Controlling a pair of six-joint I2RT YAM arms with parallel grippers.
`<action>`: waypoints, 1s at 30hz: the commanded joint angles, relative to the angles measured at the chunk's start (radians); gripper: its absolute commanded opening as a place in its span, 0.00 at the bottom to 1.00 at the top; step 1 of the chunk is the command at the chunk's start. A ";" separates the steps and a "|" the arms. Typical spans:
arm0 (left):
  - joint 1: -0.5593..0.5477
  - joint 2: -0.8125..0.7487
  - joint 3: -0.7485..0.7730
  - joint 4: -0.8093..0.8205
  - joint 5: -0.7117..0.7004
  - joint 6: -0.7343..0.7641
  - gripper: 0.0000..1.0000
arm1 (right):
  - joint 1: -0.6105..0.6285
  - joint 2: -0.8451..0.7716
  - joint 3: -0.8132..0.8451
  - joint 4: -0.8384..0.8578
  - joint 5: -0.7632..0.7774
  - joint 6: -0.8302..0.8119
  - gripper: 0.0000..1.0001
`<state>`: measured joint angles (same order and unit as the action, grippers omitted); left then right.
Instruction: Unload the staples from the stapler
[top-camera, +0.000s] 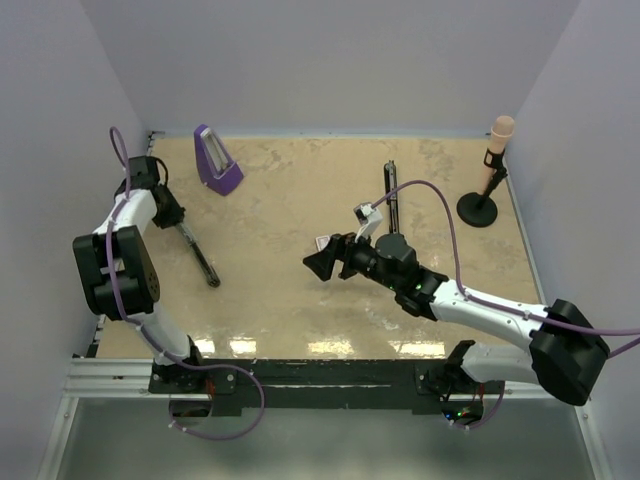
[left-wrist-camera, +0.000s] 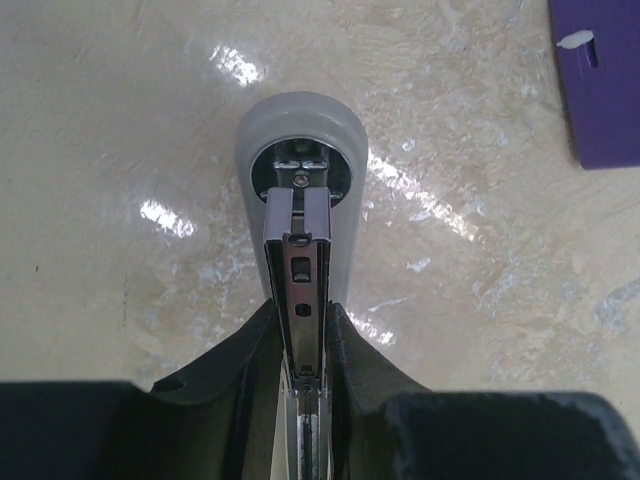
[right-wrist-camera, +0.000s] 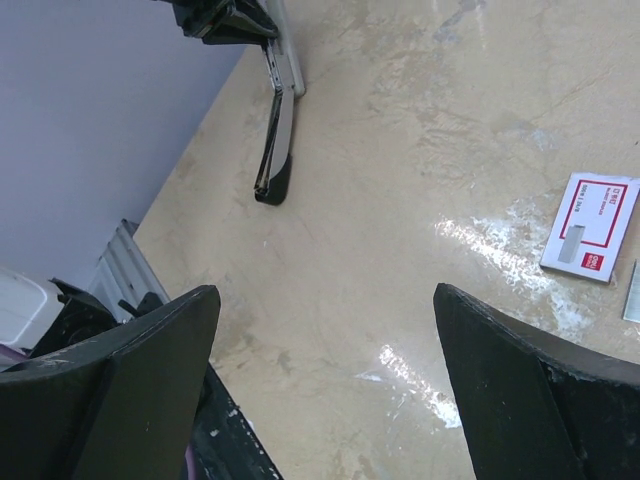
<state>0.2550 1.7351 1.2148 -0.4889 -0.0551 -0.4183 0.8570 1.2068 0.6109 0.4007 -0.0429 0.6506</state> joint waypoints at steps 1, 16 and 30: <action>0.003 0.061 0.098 -0.028 -0.006 0.035 0.04 | -0.001 -0.036 -0.007 -0.019 0.040 -0.040 0.94; 0.004 0.009 0.072 -0.019 0.015 0.023 0.59 | -0.003 -0.033 0.015 -0.072 0.066 -0.049 0.94; -0.075 -0.394 -0.179 0.142 0.375 0.056 0.64 | -0.018 -0.059 0.104 -0.321 0.319 -0.126 0.93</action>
<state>0.2359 1.4597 1.1011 -0.4343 0.1471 -0.3954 0.8505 1.1858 0.6342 0.1711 0.1284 0.5732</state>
